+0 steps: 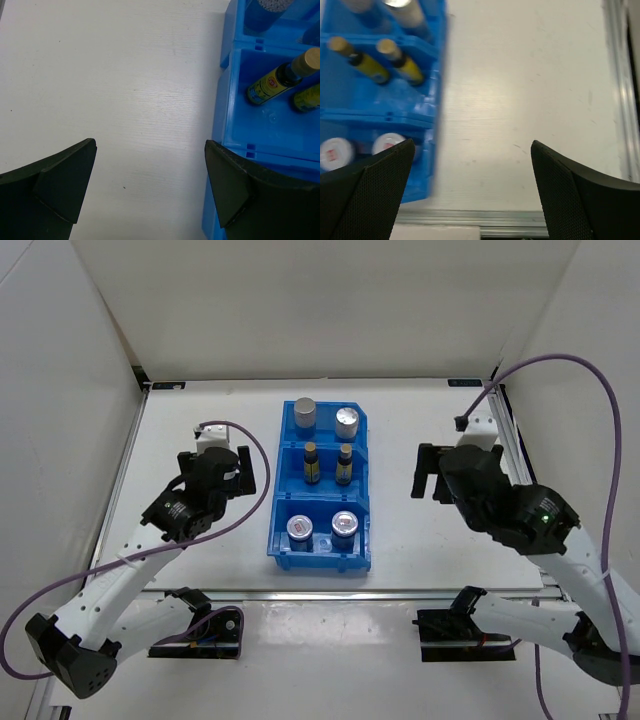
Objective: Organize the condiment bottles
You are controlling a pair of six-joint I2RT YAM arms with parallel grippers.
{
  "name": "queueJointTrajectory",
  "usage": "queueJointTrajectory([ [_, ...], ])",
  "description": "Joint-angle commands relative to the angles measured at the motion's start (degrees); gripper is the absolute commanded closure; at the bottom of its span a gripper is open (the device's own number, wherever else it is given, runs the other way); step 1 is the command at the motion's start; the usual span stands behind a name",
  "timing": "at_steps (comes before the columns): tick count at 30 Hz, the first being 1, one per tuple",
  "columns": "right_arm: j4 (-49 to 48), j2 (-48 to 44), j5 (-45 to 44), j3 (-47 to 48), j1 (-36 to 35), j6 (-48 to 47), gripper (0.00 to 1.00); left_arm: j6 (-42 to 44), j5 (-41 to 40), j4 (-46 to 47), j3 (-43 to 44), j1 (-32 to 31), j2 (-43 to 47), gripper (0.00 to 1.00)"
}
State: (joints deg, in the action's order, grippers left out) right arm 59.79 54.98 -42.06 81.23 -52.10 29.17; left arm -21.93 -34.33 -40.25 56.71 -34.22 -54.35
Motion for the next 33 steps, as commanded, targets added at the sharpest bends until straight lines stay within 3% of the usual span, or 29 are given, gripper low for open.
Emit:
queueJointTrajectory([
  [1, 3.32, -1.1, -5.3, -5.11, 2.61, 2.56, 0.0, -0.48, -0.39, 0.35, -0.02, 0.2, 0.38, 0.0],
  [5, 7.44, 1.26, -11.72, -9.77, 4.11, 6.07, 0.0, -0.48, -1.88, 0.35, -0.02, 0.2, 0.38, 0.0],
  [13, 6.92, 9.96, -11.73, -13.03, 9.82, 7.13, 0.0, -1.01, -2.41, 0.35, -0.02, 0.2, -1.28, 0.0],
  [18, 6.92, 11.02, -8.13, -13.56, 11.23, 7.13, 0.0, -1.01, -2.94, 0.35, -0.02, 0.2, -1.29, 0.0],
  [33, 6.92, 9.97, -8.21, -13.03, 13.07, 5.46, 0.0, -1.01, -2.94, 0.35, -0.02, 0.2, -2.43, 0.0],
])
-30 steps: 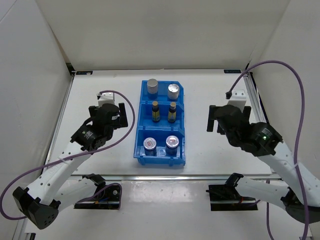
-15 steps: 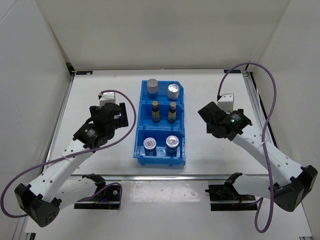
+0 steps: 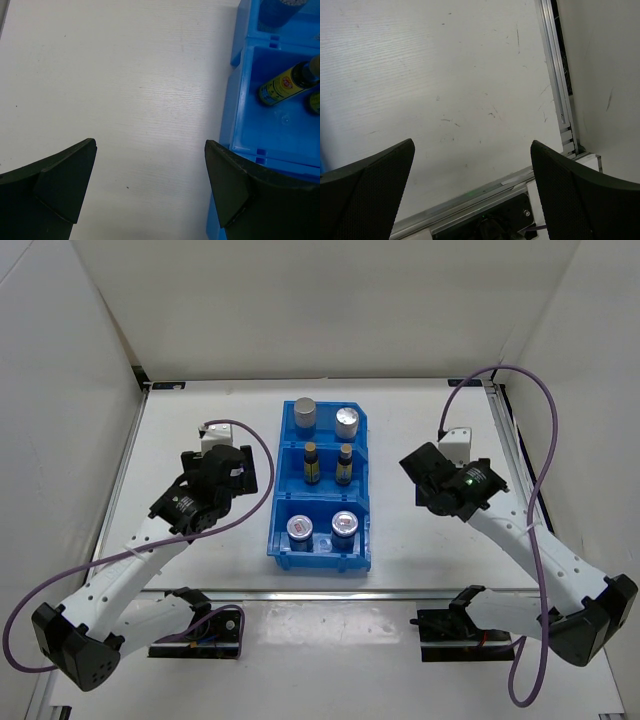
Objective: Organize the condiment bottles
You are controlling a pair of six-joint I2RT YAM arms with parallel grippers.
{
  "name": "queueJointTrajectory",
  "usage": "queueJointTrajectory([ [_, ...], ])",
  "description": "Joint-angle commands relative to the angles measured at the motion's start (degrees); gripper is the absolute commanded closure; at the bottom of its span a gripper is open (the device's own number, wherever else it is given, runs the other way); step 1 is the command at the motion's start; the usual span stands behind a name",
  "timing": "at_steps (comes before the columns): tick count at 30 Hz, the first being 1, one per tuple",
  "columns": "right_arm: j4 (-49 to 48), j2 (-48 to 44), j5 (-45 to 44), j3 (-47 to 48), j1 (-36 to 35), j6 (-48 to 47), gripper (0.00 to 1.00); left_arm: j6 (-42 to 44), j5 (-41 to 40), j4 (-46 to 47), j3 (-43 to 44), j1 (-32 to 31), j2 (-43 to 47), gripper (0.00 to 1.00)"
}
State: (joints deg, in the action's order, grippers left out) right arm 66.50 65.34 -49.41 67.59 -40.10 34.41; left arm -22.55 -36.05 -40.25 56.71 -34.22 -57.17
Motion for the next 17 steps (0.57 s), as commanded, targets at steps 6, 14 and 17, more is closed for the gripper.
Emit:
queueJointTrajectory([
  [6, 0.21, -0.39, 0.36, 0.61, 3.09, -0.31, 0.0, -0.39, -1.21, 0.35, -0.02, 0.2, 0.39, 0.0],
  [14, -0.32, -0.39, 1.41, 0.61, 3.62, -1.01, 0.04, -0.39, -1.21, 0.35, -0.02, 0.2, 0.39, 0.0],
  [17, -0.32, -0.39, 1.42, 0.61, 3.62, -1.54, 0.06, -0.39, -1.21, 0.35, -0.02, 0.2, 0.39, 0.0],
])
